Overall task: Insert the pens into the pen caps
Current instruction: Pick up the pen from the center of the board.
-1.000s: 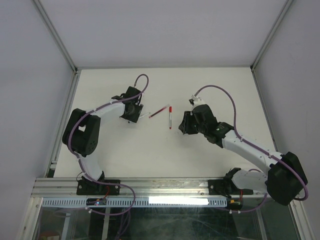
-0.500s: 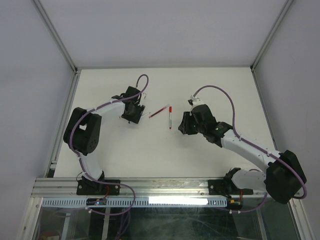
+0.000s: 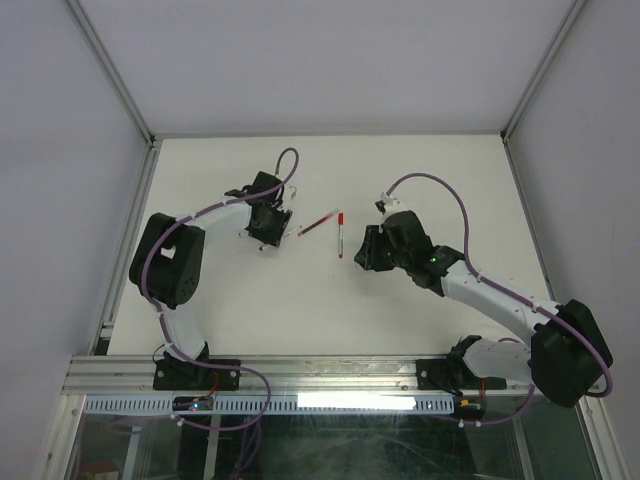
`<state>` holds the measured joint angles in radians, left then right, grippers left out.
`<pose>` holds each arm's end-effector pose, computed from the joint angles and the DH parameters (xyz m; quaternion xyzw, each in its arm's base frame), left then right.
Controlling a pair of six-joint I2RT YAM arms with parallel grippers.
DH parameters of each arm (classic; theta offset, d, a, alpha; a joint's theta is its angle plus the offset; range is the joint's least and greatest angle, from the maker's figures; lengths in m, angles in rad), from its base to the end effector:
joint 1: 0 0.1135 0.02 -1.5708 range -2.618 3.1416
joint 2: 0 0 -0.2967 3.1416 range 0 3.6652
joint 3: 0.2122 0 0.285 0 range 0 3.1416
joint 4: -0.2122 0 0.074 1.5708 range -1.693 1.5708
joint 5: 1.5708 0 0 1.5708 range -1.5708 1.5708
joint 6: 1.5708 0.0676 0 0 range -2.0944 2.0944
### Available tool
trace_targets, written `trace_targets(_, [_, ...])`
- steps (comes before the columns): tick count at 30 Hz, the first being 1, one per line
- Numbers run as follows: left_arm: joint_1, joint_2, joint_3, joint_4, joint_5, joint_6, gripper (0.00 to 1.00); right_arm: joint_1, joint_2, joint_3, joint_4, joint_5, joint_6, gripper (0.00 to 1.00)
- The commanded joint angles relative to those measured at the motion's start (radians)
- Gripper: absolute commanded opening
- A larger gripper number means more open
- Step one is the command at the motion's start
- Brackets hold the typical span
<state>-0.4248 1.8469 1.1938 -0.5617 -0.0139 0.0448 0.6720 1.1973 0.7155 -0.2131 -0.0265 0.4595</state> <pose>0.3721 -0.1673 0.1446 0.2278 0.9575 -0.0267 0.1752 0.2299 0.1852 0.2232 -0.1016 0.8998 0.2374 0.3515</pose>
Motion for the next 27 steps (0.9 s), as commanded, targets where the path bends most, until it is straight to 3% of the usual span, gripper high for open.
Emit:
trace_targets(1, [-0.028,0.021,0.041,0.003,0.051,0.019,0.37,-0.003,0.001,-0.005,0.068,-0.021,0.025,0.35])
trace_targets(7, [-0.045,0.038,0.027,-0.017,0.009,0.016,0.18,-0.003,-0.003,-0.003,0.068,-0.012,0.037,0.35])
trace_targets(11, [-0.045,0.01,0.013,-0.017,0.007,0.001,0.12,-0.002,-0.004,-0.003,0.069,0.004,0.049,0.35])
trace_targets(20, [-0.045,-0.115,-0.023,-0.013,0.068,-0.068,0.07,-0.002,-0.021,-0.003,0.076,0.042,0.096,0.35])
trace_targets(27, [-0.045,-0.288,-0.071,0.023,0.16,-0.141,0.07,-0.002,-0.108,-0.1,0.186,0.114,0.297,0.41])
